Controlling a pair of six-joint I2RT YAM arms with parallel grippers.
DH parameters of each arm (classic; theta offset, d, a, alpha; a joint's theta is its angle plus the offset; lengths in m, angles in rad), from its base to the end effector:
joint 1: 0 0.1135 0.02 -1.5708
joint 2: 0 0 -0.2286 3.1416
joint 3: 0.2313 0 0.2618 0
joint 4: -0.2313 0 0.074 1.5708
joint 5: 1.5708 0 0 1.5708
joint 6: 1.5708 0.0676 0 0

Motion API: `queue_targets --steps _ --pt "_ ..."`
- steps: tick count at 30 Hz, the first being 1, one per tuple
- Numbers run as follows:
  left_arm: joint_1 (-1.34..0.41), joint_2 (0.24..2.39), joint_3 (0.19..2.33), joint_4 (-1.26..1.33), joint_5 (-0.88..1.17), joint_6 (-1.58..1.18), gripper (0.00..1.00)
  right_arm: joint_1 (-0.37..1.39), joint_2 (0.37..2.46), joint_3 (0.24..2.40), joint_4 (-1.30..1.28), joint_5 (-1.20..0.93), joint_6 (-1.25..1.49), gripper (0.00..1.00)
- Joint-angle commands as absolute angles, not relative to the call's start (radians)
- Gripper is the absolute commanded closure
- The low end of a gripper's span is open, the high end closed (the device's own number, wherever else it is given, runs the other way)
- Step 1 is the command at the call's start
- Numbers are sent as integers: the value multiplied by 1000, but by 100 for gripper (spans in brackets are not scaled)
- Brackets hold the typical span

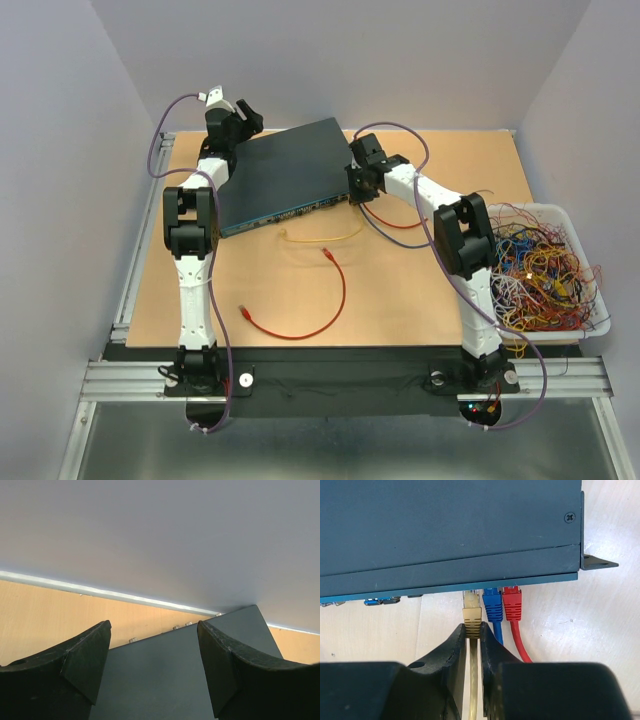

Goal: Insert the plug into the switch port

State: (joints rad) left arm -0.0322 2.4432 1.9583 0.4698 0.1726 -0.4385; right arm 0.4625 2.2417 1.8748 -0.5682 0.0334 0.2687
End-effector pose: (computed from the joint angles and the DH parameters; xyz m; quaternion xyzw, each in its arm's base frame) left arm 0.5884 -0.0306 0.1927 -0.0840 0.7074 -0.2227 0.6655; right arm 0.4535 0.2236 0.1433 -0.0867 0.9458 0.0969 0.2975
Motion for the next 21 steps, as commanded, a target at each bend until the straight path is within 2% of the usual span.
queue_targets --steps 1,21 --pt "-31 2416 1954 520 183 -428 20 446 2214 1890 -341 107 265 100" --pt "-31 2421 1956 523 184 -428 19 476 2103 1732 -149 189 236 100"
